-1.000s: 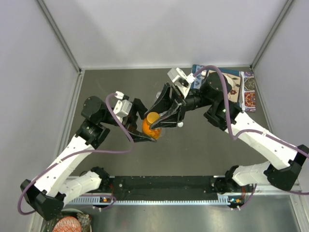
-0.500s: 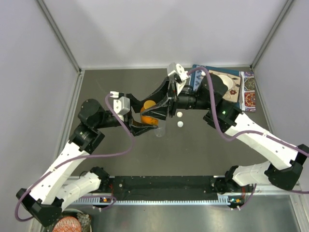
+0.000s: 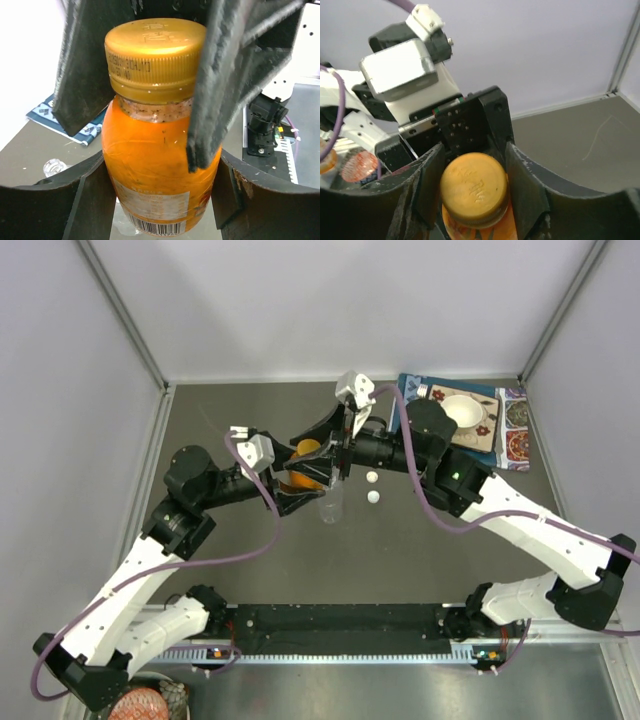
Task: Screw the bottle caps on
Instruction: Screw the bottle cap onto the plastic bottle.
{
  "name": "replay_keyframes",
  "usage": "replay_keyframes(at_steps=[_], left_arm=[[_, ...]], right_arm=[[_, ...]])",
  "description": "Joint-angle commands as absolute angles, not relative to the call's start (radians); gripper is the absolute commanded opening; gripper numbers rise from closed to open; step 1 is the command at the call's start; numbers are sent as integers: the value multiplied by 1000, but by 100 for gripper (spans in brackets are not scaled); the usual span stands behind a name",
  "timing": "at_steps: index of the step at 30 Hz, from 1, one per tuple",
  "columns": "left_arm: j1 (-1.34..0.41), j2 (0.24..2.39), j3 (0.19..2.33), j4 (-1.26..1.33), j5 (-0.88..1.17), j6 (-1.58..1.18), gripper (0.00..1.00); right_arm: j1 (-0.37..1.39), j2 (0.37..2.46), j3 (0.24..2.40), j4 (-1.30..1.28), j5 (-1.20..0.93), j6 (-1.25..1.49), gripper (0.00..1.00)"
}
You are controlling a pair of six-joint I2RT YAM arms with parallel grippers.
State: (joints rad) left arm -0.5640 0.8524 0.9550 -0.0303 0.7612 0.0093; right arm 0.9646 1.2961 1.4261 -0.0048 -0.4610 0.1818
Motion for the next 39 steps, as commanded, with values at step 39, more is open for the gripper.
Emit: replay_keyframes(at_steps=[39], left_arm=[[-545,802,885,81,709,11,0]], right_arm=[[956,1198,1526,-120,-386,153,68]])
